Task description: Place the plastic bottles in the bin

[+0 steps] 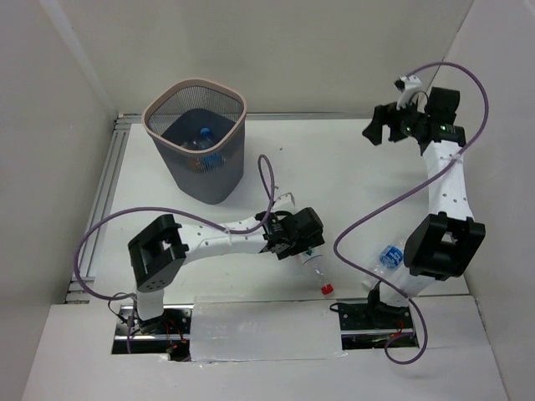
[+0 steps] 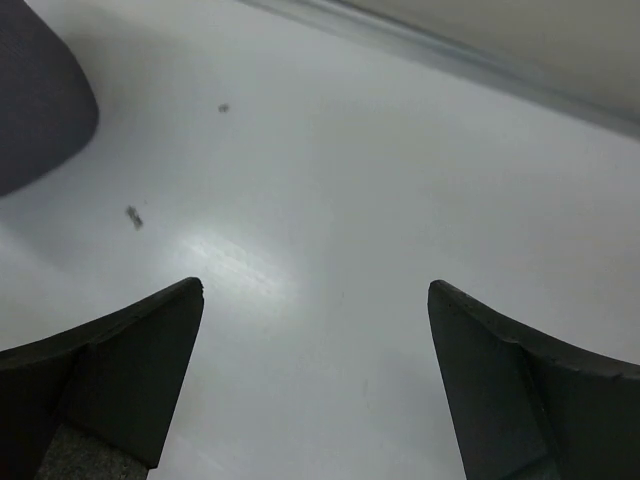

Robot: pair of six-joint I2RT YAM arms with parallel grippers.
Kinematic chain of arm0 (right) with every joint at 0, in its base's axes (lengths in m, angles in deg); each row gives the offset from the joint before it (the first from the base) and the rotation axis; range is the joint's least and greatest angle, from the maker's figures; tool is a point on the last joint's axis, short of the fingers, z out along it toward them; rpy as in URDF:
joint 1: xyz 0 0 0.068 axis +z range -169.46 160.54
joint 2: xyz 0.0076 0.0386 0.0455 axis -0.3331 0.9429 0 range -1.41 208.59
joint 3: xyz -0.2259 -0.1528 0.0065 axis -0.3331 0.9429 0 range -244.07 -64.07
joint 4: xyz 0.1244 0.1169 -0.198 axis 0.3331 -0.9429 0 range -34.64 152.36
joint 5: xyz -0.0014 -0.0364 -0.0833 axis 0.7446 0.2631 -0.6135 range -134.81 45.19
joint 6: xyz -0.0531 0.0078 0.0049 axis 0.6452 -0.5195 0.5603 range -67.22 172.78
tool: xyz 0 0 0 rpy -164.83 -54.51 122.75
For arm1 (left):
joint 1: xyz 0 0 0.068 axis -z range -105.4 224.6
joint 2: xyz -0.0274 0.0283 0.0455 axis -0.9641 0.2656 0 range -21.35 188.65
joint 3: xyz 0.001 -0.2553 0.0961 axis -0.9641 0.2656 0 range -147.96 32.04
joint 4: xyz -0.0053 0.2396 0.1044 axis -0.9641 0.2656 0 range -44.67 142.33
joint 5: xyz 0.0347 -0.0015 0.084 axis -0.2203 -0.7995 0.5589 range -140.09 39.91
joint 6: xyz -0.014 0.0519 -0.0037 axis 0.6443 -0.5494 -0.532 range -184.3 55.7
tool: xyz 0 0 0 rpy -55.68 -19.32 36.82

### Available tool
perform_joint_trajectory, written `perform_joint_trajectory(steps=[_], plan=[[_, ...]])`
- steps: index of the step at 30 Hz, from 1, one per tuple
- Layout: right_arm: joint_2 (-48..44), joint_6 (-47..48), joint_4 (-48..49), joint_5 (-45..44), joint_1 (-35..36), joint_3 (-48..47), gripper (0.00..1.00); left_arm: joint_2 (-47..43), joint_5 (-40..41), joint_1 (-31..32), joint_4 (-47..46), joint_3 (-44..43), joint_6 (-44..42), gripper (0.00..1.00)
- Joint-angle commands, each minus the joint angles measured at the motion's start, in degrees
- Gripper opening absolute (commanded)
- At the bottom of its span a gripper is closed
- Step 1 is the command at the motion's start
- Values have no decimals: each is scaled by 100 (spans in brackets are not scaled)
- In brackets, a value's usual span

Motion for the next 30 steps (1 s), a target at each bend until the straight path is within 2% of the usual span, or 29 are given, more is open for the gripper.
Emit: perform_joint_trajectory(steps=[1, 7, 9, 10, 11, 12, 13, 15, 16, 17, 19, 20, 22, 23, 25, 26, 29, 30], plan=[[-726, 741, -636, 482, -211, 441, 100, 293, 9, 31, 66, -148, 695, 100], [-1193, 1383, -1147, 684, -493, 1014, 99, 1049, 61, 31, 356, -597, 696, 100], [-1325, 1498, -1348, 684, -546, 1094, 96, 1128, 114, 31, 356, -658, 696, 97], [-1325, 1559, -1402, 684, -546, 1094, 92, 1129, 184, 31, 356, -710, 696, 91], [-1325, 1560, -1463, 632, -546, 1155, 86, 1129, 185, 31, 356, -711, 617, 88], [-1325, 1647, -1577, 631, -546, 1155, 73, 1129, 185, 31, 356, -711, 616, 83], [-1378, 1891, -1656, 631, -607, 1155, 65, 990, 324, 31, 286, -711, 468, 72], [-1430, 2217, -1875, 701, -660, 1155, 49, 805, 492, 31, 216, -711, 283, 58], [-1431, 2497, -1877, 702, -730, 1216, 32, 699, 641, 31, 146, -711, 4, 53], [-1492, 2648, -1938, 702, -731, 1278, 24, 455, 694, 31, 93, -711, -190, 45], [-1563, 3138, -1938, 763, -801, 1383, 14, 164, 861, 31, -91, -711, -594, 41], [-1641, 3290, -1938, 763, -853, 1445, 8, -3, 862, 31, -232, -711, -1214, 41], [-1712, 3527, -1938, 763, -854, 1664, 4, -504, 1063, 31, -504, -781, -1955, 40], [-1773, 3624, -1938, 711, -906, 1761, 4, -671, 1064, 31, -1010, -781, -3020, 40], [-1835, 3625, -1816, 649, -906, 2060, 0, -1118, 1055, -38, -1497, -851, -4072, 40], [-1835, 3703, -1815, 649, -906, 2139, 0, -1243, 1055, -152, -1699, -1008, -5034, 40], [-1887, 3897, -1964, 710, -906, 2315, 0, -1533, 1142, -451, -2026, -1587, -6164, 40], [-1888, 3967, -1965, 710, -906, 2394, 0, -1534, 1221, -783, -2026, -1755, -6291, 40]])
